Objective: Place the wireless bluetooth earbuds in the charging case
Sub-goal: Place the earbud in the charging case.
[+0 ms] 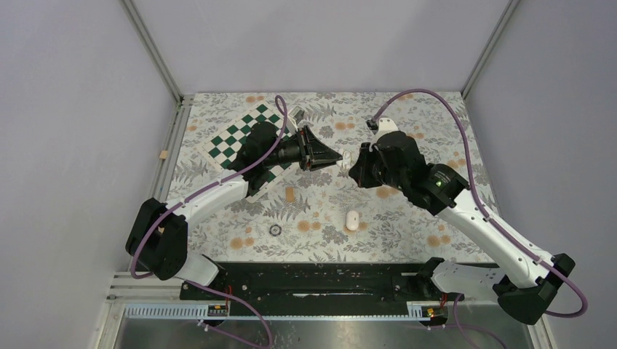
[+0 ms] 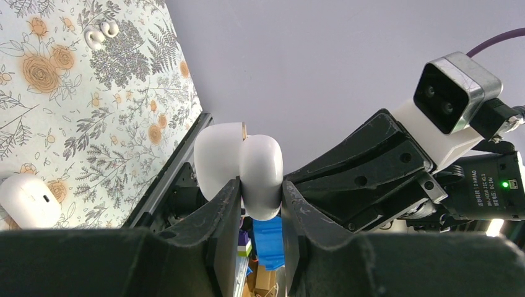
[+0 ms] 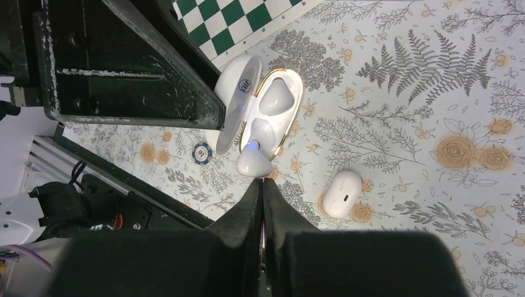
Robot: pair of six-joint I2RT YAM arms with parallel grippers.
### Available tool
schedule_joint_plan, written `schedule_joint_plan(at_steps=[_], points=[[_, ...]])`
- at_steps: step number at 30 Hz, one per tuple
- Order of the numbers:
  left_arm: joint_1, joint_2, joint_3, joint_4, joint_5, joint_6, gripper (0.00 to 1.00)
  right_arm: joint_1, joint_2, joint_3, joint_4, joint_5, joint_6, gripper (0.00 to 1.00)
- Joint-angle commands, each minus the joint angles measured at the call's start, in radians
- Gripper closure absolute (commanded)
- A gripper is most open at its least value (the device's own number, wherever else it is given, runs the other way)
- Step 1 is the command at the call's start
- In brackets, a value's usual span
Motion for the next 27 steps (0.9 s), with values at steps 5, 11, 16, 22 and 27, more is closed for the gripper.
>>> schedule_joint_plan(at_steps=[5, 11, 16, 22, 27], points=[[-0.005, -0.037, 0.037, 0.042, 0.008, 0.018, 1.00, -0.017, 0.001, 0.057, 0.021, 0.071, -0.015, 1.00], [-0.006, -0.037, 0.037, 0.044, 0.008, 0.018, 1.00, -0.026, 0.013, 0.063, 0.027, 0.060, -0.016, 1.00], [-0.005, -0.039, 0.036, 0.044, 0.008, 0.018, 1.00, -0.039, 0.020, 0.062, 0.025, 0.051, -0.016, 1.00], [-0.005, -0.042, 0.035, 0.044, 0.007, 0.019, 1.00, -0.049, -0.014, 0.060, 0.009, 0.054, -0.014, 1.00], [-0.006, -0.035, 0.038, 0.044, 0.007, 0.019, 1.00, -0.049, -0.060, 0.058, -0.016, 0.029, -0.018, 0.77]])
